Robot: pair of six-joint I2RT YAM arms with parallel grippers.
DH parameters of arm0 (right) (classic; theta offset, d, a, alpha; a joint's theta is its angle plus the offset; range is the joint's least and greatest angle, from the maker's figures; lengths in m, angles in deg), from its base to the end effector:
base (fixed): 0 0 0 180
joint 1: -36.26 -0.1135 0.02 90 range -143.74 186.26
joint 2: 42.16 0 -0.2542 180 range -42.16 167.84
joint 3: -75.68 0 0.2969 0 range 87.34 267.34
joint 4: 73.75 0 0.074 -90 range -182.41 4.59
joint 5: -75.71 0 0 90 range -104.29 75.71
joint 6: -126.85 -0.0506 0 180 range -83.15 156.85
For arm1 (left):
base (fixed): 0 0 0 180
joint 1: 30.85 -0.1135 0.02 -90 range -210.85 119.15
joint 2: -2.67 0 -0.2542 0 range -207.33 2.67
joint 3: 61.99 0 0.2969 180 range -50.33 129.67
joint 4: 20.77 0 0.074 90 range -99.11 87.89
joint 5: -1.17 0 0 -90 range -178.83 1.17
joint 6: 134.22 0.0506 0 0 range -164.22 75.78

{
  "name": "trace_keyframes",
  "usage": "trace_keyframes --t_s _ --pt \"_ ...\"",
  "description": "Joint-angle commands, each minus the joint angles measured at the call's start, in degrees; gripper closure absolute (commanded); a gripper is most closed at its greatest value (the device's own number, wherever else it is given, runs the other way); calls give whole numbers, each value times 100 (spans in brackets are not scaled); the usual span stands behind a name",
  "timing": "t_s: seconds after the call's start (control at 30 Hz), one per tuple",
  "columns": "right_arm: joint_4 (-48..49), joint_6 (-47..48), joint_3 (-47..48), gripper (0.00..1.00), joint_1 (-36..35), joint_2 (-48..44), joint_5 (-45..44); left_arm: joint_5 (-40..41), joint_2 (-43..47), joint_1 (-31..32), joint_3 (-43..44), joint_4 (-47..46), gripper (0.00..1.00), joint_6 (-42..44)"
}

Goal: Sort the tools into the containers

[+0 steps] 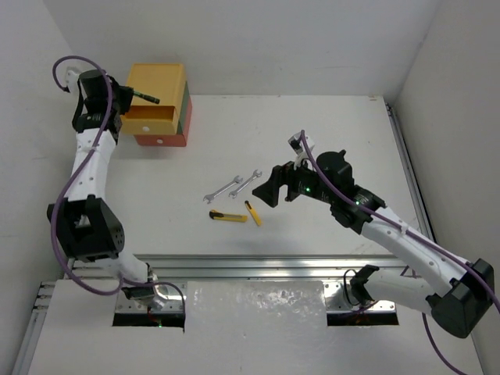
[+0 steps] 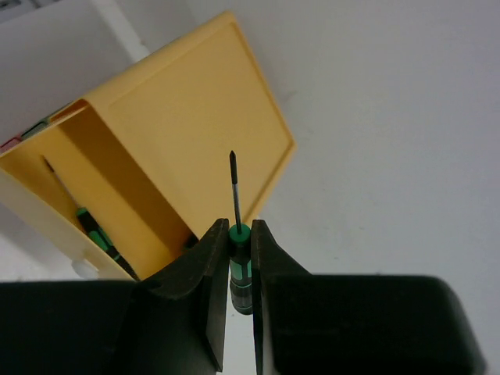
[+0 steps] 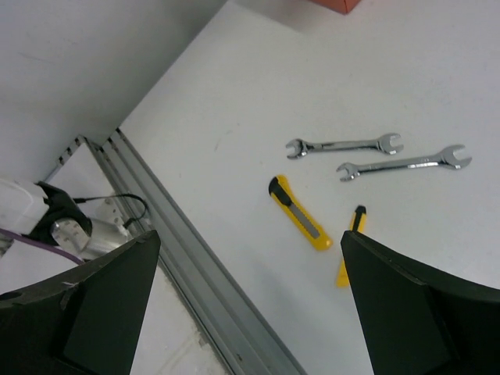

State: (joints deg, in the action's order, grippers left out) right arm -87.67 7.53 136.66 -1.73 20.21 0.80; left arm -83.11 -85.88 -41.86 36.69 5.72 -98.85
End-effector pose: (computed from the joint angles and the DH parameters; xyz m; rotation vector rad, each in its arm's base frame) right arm 0.2421 0.2058 0.2991 -0.3448 1.9345 1.0423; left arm 0.4164 0.0861 0.3848 -1.0759 1.5387 -0.4348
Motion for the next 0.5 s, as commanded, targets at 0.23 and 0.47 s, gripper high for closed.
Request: trace_keyframes --t_s 0.23,0.47 --pt "-134 234 -151 1 3 -392 -77 -228 -865 -156 658 504 96 -355" --pt "-196 278 -81 1 12 -305 -121 -299 -330 -174 289 117 38 -329"
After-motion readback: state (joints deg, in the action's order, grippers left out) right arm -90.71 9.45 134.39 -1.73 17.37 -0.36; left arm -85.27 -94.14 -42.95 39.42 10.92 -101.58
